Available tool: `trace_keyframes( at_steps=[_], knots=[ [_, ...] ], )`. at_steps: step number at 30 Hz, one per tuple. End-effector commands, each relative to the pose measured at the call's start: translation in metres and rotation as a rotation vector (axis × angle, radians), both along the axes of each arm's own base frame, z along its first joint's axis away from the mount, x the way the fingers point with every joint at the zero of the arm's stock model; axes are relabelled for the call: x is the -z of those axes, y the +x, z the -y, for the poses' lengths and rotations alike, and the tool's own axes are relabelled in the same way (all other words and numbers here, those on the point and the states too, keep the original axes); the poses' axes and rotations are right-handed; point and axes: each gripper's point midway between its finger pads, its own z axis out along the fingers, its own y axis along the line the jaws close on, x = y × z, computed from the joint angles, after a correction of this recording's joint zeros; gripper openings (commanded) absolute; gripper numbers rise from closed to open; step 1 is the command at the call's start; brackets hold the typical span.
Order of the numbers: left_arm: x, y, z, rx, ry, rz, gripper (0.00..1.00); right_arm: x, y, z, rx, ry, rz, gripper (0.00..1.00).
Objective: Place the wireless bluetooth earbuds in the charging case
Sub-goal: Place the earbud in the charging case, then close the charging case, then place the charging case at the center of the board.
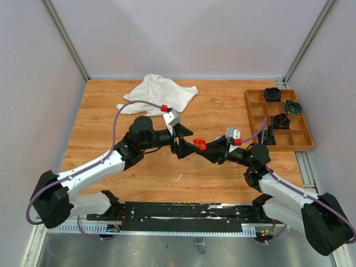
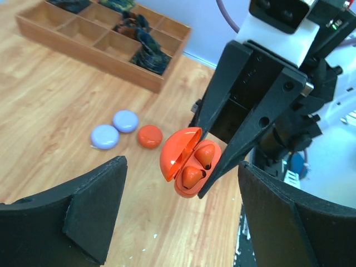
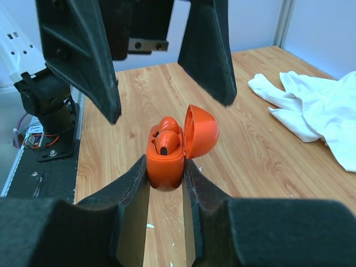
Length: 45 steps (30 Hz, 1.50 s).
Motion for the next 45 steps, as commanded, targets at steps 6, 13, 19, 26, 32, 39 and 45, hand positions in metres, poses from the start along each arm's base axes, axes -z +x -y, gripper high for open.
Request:
trace_keyframes(
  at_steps=[6,13,19,26,32,39,45],
  knots=[
    [0.004,-0.028,0.018,0.273,-0.033,-0.076,0.86,-0.023,-0.007,-0.007,-0.081,0.032,0.048,0.01],
    [-0.005,-0.041,0.016,0.349,-0.059,-0.034,0.82,-0.016,-0.008,-0.007,-0.081,0.014,0.027,0.01],
    [-0.015,-0.044,0.01,0.343,-0.081,0.03,0.79,-0.004,-0.01,-0.007,-0.096,-0.02,-0.011,0.01],
    [-0.016,-0.04,0.006,0.3,-0.087,0.022,0.79,0.014,-0.009,-0.006,-0.083,-0.081,-0.098,0.01],
    [-0.007,0.005,-0.014,-0.018,-0.044,-0.054,0.83,0.051,-0.001,0.005,0.023,-0.202,-0.303,0.01],
    [0.021,0.064,-0.08,-0.514,0.077,-0.179,0.88,0.095,0.013,0.032,0.264,-0.311,-0.543,0.01],
    [0.039,0.094,-0.161,-0.884,0.147,-0.252,0.93,0.125,0.022,0.055,0.447,-0.383,-0.696,0.01]
  ],
)
